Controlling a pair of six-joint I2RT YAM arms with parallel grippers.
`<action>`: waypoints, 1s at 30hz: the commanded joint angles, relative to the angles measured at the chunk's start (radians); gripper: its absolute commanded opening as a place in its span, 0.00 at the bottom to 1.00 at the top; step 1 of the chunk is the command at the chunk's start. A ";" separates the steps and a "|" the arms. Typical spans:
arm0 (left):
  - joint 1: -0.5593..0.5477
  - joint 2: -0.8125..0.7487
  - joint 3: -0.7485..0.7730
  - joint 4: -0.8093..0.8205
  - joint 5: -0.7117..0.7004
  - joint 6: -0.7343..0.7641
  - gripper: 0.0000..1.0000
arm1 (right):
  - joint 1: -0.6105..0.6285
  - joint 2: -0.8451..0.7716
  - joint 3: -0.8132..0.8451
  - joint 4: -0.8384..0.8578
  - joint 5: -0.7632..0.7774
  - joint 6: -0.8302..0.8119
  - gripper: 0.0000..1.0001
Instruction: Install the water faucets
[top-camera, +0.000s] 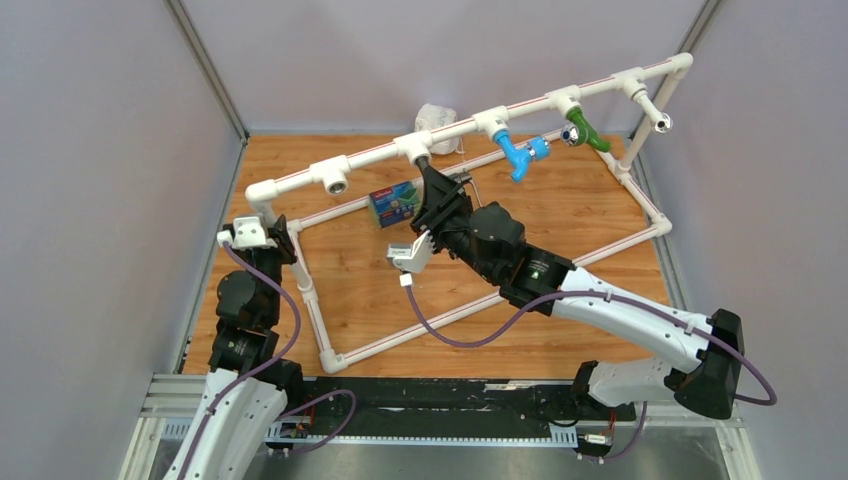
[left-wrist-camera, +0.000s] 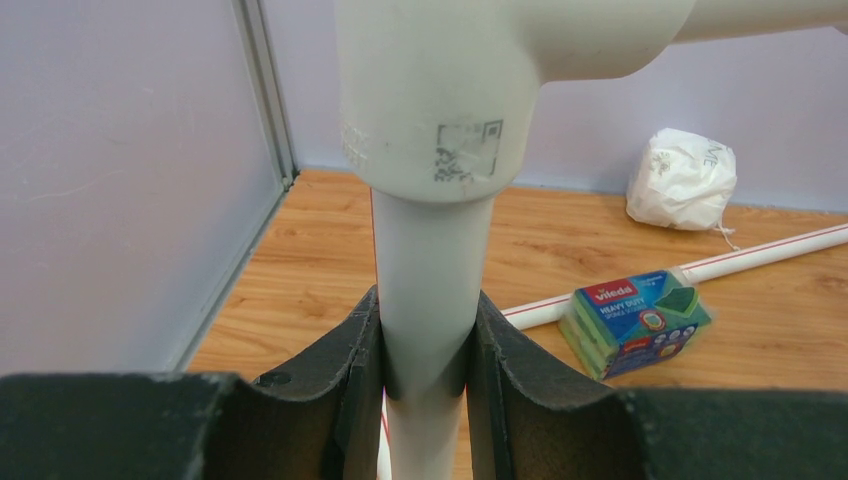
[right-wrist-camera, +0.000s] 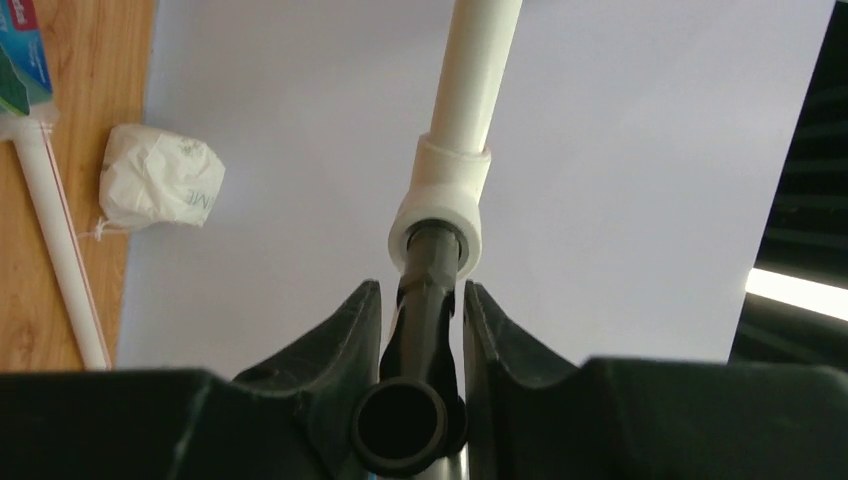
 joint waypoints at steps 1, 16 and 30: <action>0.000 -0.012 0.018 0.012 -0.005 -0.011 0.00 | -0.002 0.050 0.074 -0.001 0.070 0.139 0.25; 0.000 -0.015 0.015 0.016 -0.007 -0.016 0.00 | -0.094 0.048 0.013 0.465 -0.018 1.611 0.00; 0.000 -0.025 0.015 0.016 -0.011 -0.019 0.00 | -0.234 -0.058 -0.261 0.706 0.291 3.028 0.08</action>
